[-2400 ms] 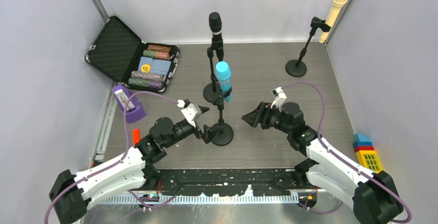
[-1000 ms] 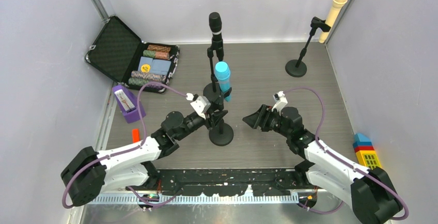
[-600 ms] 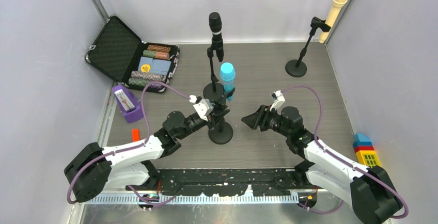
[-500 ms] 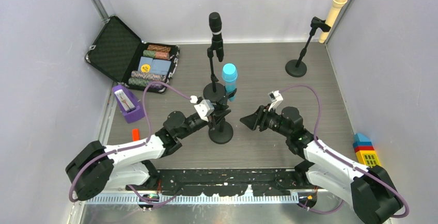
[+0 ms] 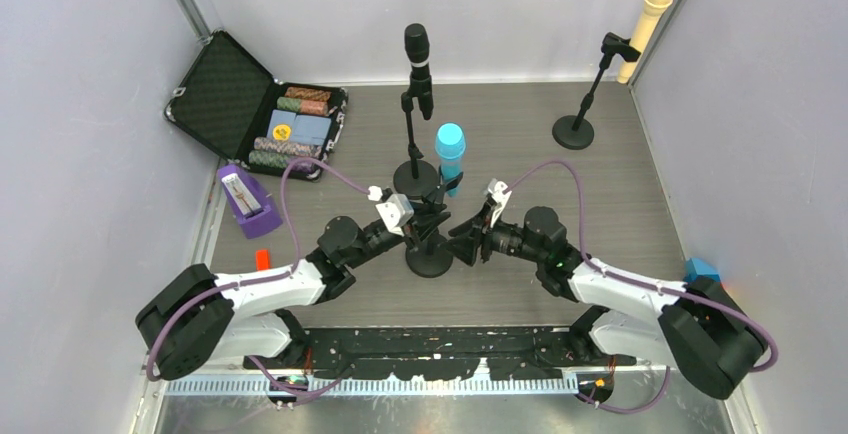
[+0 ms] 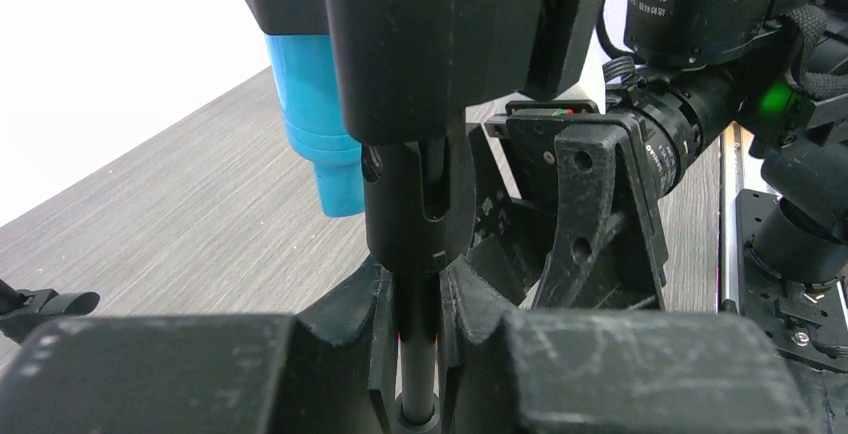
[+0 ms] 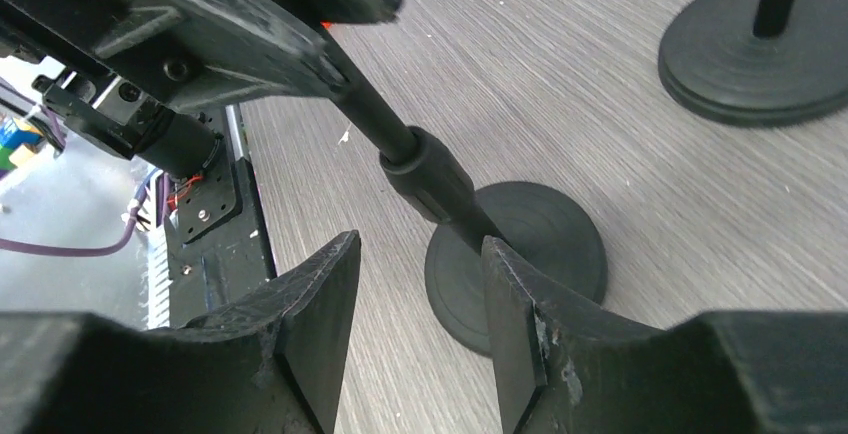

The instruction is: Remove the microphone from the stand

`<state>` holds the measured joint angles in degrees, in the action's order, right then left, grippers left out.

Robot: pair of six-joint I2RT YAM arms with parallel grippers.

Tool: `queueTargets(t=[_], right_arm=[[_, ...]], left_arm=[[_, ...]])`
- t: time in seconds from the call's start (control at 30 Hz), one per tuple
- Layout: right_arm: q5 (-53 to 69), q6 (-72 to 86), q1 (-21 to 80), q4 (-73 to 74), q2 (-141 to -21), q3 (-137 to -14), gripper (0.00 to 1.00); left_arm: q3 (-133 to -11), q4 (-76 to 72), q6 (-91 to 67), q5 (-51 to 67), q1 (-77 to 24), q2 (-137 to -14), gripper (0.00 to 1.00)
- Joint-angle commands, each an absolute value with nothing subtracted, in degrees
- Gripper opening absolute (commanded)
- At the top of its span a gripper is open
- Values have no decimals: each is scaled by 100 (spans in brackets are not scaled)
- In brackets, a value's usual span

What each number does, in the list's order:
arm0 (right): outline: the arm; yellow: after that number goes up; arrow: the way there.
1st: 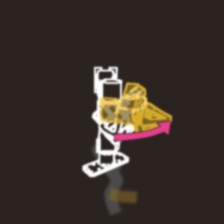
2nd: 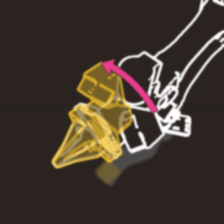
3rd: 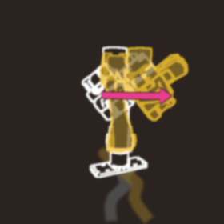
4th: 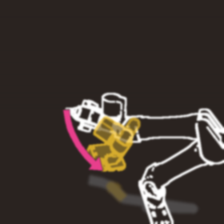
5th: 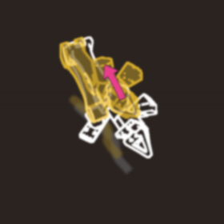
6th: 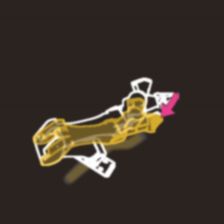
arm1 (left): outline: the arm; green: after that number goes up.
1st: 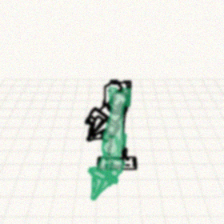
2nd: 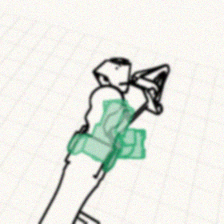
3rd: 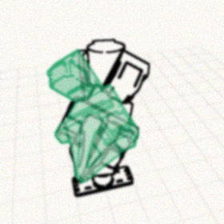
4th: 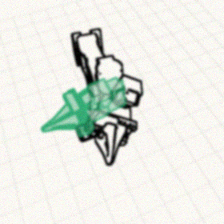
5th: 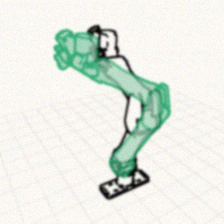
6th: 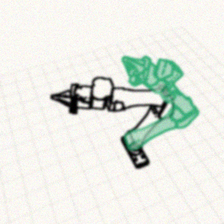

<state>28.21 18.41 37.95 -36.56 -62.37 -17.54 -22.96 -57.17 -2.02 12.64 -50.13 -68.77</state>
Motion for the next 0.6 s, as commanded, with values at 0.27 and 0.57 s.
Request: queueTargets(t=[0.27,0.57], right_arm=[[2866,1296,4081,-6035,-7719,-2177,51],[2653,1412,4118,-7103,-8511,-2198,35]], left_arm=[[-2134,-6682,-430,1532,-4880,-6621,0],[-2058,-6635,-444,1483,-4816,-6479,0]])
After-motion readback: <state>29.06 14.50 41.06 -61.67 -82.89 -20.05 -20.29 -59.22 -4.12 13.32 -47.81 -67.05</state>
